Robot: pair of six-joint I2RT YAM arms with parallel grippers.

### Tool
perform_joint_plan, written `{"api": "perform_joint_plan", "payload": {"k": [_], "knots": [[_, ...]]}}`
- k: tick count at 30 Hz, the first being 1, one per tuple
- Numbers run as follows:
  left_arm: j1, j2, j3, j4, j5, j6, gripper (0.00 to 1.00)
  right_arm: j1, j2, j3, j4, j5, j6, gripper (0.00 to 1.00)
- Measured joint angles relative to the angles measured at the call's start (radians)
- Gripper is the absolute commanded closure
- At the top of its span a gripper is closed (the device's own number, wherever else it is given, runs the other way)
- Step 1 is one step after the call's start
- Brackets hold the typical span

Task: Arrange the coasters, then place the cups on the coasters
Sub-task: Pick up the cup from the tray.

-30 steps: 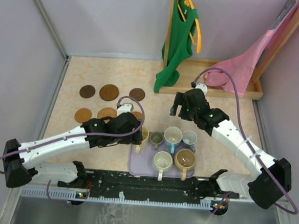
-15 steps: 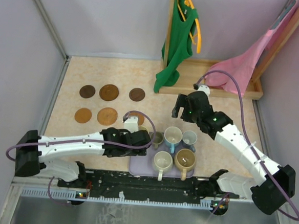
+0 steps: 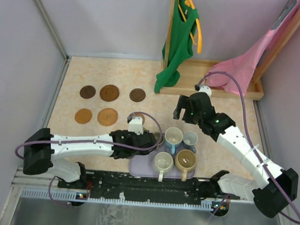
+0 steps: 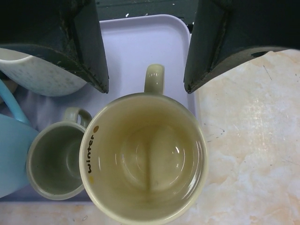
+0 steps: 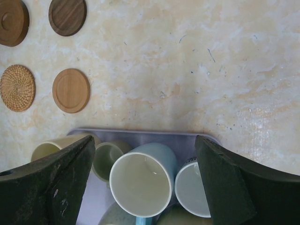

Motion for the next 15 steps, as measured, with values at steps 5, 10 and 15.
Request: {"api": "perform_joint_plan", "payload": {"k": [5, 10, 15], "knots": [[-0.013, 0.013, -0.003, 0.011, -0.026, -0.006, 0.43, 0.0, 0.0, 0.0, 0.0, 0.0, -0.004, 0.12], [-0.039, 0.013, -0.035, 0.033, -0.072, -0.019, 0.42, 0.0, 0.0, 0.0, -0.001, -0.001, -0.004, 0.12], [-0.043, 0.016, -0.063, 0.039, -0.096, -0.027, 0.43, 0.0, 0.0, 0.0, -0.003, -0.003, -0.004, 0.12]]}}
